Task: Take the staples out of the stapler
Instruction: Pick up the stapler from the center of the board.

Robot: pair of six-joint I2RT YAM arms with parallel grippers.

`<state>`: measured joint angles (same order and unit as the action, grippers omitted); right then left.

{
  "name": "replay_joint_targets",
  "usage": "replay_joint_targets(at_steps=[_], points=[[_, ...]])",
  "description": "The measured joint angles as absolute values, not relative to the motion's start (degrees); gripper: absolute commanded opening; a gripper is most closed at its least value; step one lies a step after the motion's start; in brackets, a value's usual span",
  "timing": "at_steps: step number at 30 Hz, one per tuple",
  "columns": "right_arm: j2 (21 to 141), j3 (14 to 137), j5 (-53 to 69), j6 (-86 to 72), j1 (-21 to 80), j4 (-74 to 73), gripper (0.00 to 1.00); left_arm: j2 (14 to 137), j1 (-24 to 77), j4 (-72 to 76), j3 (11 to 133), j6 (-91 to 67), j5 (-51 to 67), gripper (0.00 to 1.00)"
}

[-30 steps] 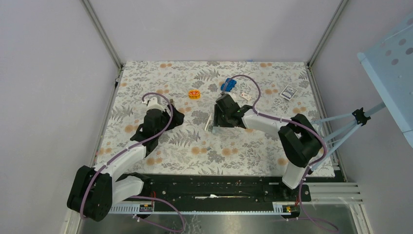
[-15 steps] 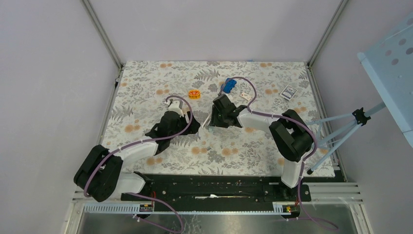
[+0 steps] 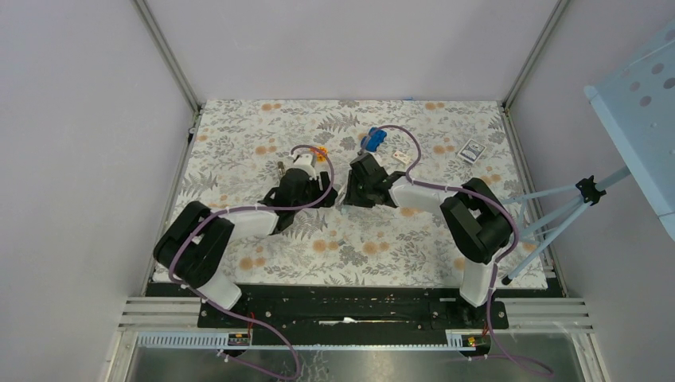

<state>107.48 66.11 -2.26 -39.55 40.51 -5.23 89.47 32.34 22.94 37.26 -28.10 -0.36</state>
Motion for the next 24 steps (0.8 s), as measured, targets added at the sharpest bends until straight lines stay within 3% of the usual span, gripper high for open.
replay_joint_targets(at_steps=[15, 19, 24], points=[[103.57, 62.22, -1.93, -37.91, 37.63, -6.15, 0.45, 97.30, 35.27, 22.20, 42.09, -22.26, 2.20, 0.58], [101.27, 60.69, -1.78, -37.34, 37.52, -6.24, 0.46, 98.67, 36.51, 20.40, 44.40, -21.54, 1.78, 0.49], [97.82, 59.66, -1.85, -36.86, 37.47, -6.68, 0.46, 99.57, 36.97, 18.50, 45.98, -21.21, 0.69, 0.31]])
